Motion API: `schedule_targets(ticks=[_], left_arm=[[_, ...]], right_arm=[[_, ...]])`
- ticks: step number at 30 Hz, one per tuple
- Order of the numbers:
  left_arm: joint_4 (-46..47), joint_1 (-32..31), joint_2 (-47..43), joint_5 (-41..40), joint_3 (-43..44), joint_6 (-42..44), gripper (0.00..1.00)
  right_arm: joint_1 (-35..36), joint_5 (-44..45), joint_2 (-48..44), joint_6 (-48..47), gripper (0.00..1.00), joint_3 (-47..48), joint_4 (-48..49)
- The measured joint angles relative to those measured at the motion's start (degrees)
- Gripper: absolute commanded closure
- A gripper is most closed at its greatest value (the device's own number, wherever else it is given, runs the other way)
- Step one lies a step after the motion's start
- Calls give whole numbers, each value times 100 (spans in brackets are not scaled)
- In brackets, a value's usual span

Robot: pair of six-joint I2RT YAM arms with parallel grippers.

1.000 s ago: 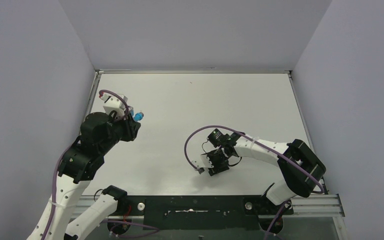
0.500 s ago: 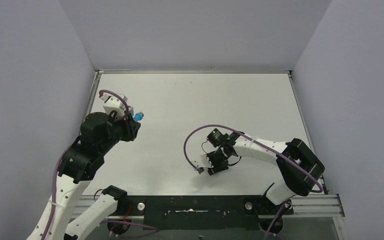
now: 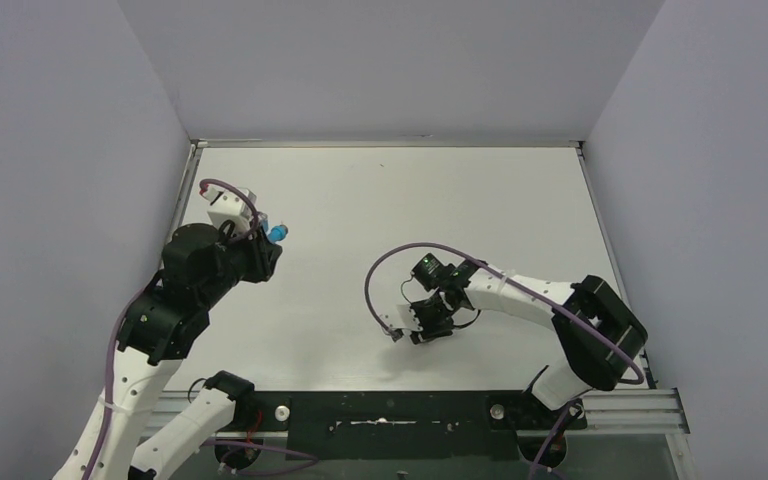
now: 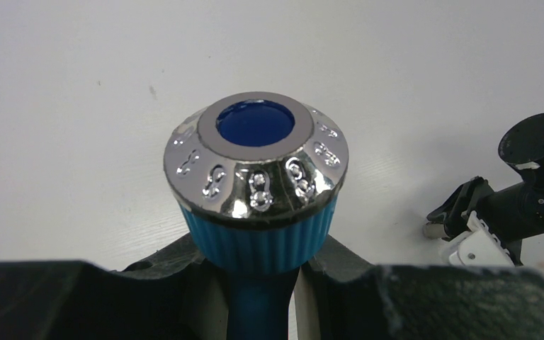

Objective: Install the water faucets
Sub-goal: Pick up the adaptor at the center of the board.

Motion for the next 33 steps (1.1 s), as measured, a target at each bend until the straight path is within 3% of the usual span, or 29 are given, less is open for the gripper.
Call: schedule_targets(ticks=[5,12,19,27,33], left_arm=[[0,0,68,4,0,0,100],[11,0,157,140,0,-55,100],[59,0,396,398,90,-190,100],[264,0,518,940,223,-260,100],[581,0,682,1805,577,-302,100]], right_arm=[[2,-55,-623,662,100,42,317],[-125,376,-1110,3373,100,1078,907],[-262,1373,-1515,5532,100,885,1095],[-374,1963,-2559,6448,100,870,1180],[-365,1919,-2673,6566,100,1394,1259]])
